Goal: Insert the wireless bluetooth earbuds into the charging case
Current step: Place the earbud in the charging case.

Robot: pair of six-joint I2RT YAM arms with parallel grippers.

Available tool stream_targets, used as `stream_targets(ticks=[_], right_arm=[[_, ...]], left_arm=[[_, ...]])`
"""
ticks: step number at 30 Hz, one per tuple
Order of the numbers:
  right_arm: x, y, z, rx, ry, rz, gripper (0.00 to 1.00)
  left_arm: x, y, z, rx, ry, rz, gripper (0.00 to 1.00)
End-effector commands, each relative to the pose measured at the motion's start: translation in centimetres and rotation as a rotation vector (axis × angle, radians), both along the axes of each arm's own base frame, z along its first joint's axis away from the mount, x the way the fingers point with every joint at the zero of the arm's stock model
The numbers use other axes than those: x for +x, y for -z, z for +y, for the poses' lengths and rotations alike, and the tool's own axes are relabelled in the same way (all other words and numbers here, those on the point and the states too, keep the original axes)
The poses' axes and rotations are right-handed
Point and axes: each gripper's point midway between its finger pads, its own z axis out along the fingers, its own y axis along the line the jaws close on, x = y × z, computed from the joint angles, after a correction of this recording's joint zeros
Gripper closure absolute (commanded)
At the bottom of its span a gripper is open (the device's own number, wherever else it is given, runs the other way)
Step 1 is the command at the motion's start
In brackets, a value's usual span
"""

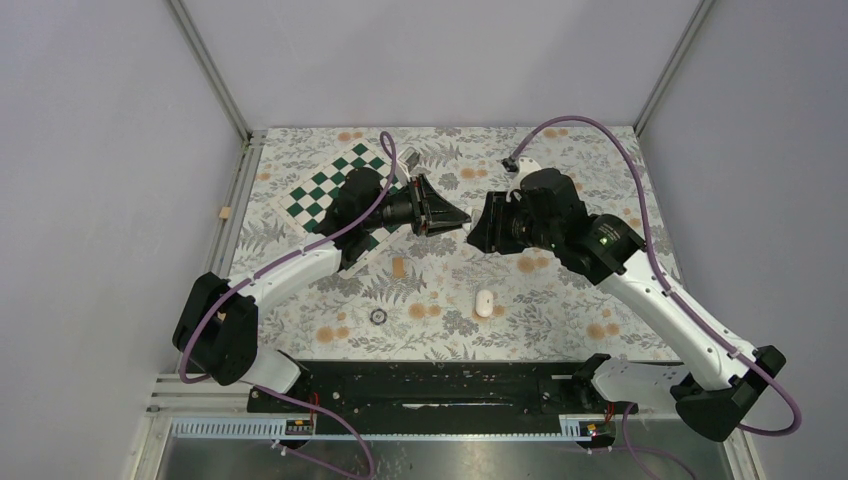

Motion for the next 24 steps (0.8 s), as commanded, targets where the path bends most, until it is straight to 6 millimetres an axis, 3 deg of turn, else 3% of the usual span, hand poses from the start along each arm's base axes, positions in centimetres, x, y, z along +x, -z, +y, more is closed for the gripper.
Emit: stream_targets(ticks=[1, 11, 24], right_arm=[[1.9, -2.0, 0.0, 0.011, 0.042, -0.083, 0.57], [2.6, -2.4, -0.8, -0.01, 0.086, -0.111, 0.64], [2.9, -2.6, -1.0, -0.035, 0.082, -0.125, 0.64]], left_arm=[[-0.8, -3.7, 0.3, -0.068, 0.019, -0.104, 1.0], [-0.9, -3.6, 0.3, -0.07, 0.023, -0.104, 1.0], [-0.9, -3.7, 0.3, -0.073, 0.024, -0.105, 1.0]])
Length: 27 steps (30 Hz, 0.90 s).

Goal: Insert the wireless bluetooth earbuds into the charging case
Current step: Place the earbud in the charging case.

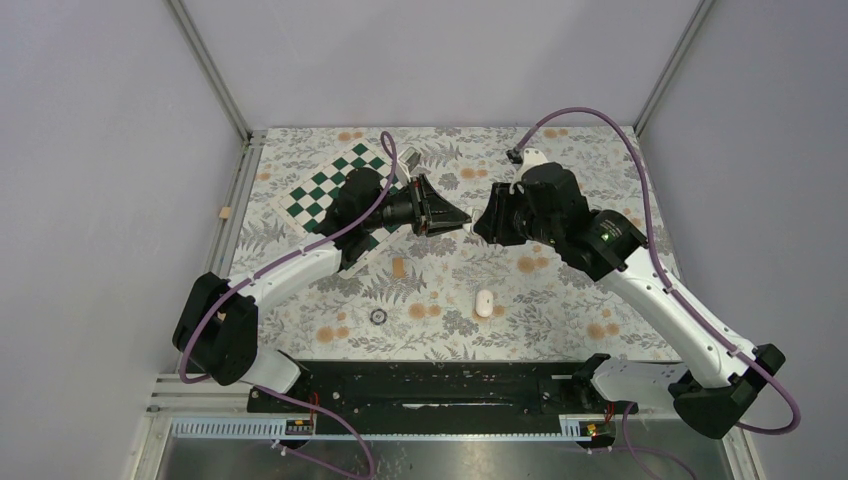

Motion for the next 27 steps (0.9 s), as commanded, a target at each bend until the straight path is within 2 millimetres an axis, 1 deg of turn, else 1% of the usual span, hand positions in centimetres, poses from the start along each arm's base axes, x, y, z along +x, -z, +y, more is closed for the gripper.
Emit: stream_targets(ticks=[1, 6, 8, 10, 12, 14, 15, 17, 18, 21, 23, 27], right_arm=[[1.0, -1.8, 0.0, 0.012, 0.011, -0.057, 0.65], [0.9, -1.7, 0.2, 0.018, 0.003, -0.047, 0.69], [0.9, -1.8, 0.2, 0.019, 0.0, -0.051, 0.69], [0.8, -2.0, 0.2, 0.023, -0.002, -0.055, 0.62], [0.7, -2.2, 0.2, 0.03, -0.004, -0.063, 0.61], [0.7, -2.4, 0.1, 0.032, -0.001, -0.067, 0.57], [0.7, -2.5, -0.2, 0.03, 0.01, -0.074, 0.48], [0.7, -2.7, -0.5, 0.029, 0.021, -0.082, 0.42], [0.6, -2.7, -0.6, 0.03, 0.025, -0.086, 0.41], [0.3, -2.8, -1.0, 0.034, 0.034, -0.088, 0.4], [-0.1, -2.8, -1.2, 0.042, 0.031, -0.083, 0.42], [-1.2, -2.1, -0.8, 0.063, -0.004, -0.048, 0.53]], left_arm=[[-1.0, -3.6, 0.2, -0.071, 0.024, -0.101, 1.0], [-1.0, -3.5, 0.2, -0.07, 0.025, -0.099, 1.0], [-1.0, -3.5, 0.2, -0.069, 0.024, -0.099, 1.0], [-0.9, -3.5, 0.2, -0.069, 0.024, -0.099, 1.0], [-0.9, -3.4, 0.2, -0.068, 0.023, -0.096, 1.0], [-0.9, -3.4, 0.2, -0.069, 0.024, -0.097, 1.0], [-0.9, -3.5, 0.2, -0.07, 0.023, -0.1, 1.0], [-1.0, -3.5, 0.2, -0.07, 0.024, -0.099, 1.0], [-1.0, -3.5, 0.3, -0.071, 0.023, -0.1, 1.0], [-1.0, -3.4, 0.3, -0.069, 0.023, -0.099, 1.0], [-1.0, -3.5, 0.3, -0.07, 0.023, -0.098, 1.0], [-0.9, -3.5, 0.2, -0.071, 0.023, -0.099, 1.0]])
